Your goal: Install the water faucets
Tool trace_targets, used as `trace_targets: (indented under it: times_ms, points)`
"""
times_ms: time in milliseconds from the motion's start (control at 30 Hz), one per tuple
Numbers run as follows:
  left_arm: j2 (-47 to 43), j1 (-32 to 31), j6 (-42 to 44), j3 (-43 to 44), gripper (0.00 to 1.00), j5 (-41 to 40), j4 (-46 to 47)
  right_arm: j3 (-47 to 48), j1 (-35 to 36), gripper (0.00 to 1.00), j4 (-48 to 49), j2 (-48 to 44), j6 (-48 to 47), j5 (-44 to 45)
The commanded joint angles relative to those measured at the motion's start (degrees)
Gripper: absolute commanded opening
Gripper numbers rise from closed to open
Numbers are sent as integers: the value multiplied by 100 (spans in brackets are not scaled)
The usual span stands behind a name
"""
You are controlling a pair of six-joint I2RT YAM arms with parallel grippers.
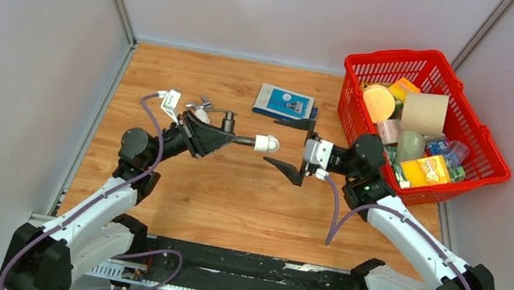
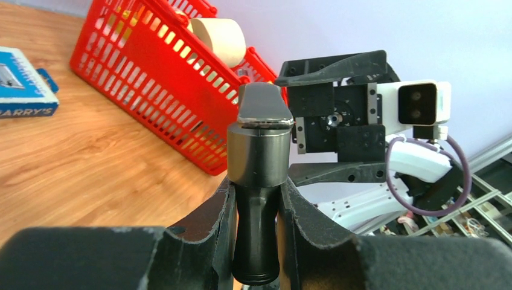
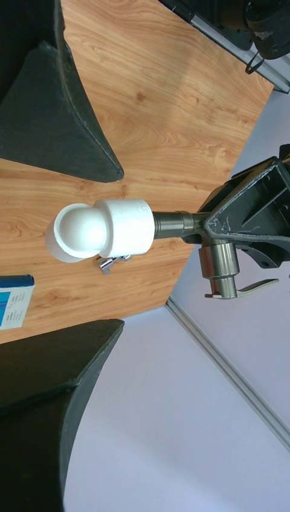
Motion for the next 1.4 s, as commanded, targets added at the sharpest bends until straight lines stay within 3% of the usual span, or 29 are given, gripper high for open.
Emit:
trace_targets:
  times_ms: [0,733,1367]
  points:
    - [-60,17,-435,365,0,136,711,329,16,88,28,104,-56,-439]
    - [81,17,-1015,550,0,206,1203,549,69,66,213,430,243,-791]
    - [89,17,-1182,497,0,136,1273,654,157,54,494,544,559,-896]
